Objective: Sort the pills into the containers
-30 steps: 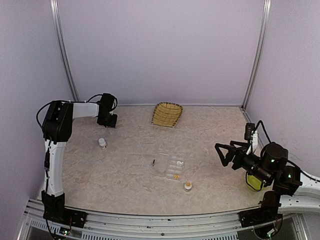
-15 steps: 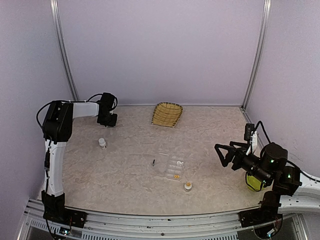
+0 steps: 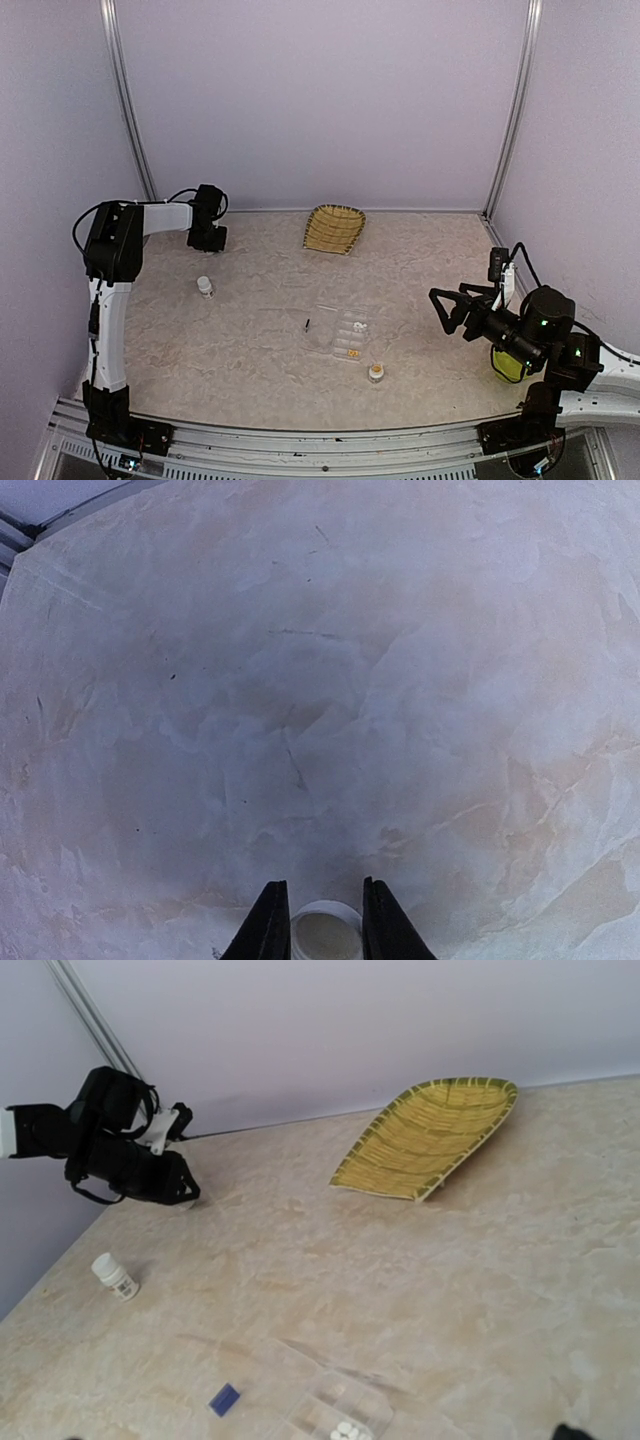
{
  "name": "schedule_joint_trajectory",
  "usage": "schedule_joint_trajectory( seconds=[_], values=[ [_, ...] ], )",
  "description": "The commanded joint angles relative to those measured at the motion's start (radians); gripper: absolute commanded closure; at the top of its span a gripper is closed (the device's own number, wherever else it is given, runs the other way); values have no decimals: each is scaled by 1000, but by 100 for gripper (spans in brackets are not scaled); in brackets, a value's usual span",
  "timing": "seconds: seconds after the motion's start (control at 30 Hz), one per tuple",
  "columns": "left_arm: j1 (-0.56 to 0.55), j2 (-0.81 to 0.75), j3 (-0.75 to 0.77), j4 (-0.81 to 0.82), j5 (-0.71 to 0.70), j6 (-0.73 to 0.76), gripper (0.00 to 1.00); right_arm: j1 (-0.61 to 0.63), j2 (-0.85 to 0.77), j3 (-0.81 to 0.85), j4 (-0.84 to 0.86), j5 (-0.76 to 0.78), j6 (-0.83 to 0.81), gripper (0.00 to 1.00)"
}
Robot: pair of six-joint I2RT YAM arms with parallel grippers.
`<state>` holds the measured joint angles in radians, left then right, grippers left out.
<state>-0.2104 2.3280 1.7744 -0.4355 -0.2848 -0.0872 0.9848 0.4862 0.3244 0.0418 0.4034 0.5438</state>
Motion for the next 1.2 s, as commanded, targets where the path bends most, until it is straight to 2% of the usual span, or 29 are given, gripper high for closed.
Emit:
schedule_joint_trajectory(
  seconds=[0.0,0.3,0.73,0.8,1.17],
  values=[
    [-7,15,20,-28,16,-12,80,-7,-5,-7,21,-4,2,0],
    [-19,20,18,-39,-14,-14,82,-6,-5,-5,18,-6,-5,0],
    [-18,21,11,-57,-13,-23,96,-7,6,1,23,-5,-13,0],
    [-51,13,3,-58,-8,-29,97,-6,6,-1,25,-5,-13,0],
    [-101,-95,-63,-22,-31,-59,96,-8,16,-12,38,-17,-5,0]
  ],
)
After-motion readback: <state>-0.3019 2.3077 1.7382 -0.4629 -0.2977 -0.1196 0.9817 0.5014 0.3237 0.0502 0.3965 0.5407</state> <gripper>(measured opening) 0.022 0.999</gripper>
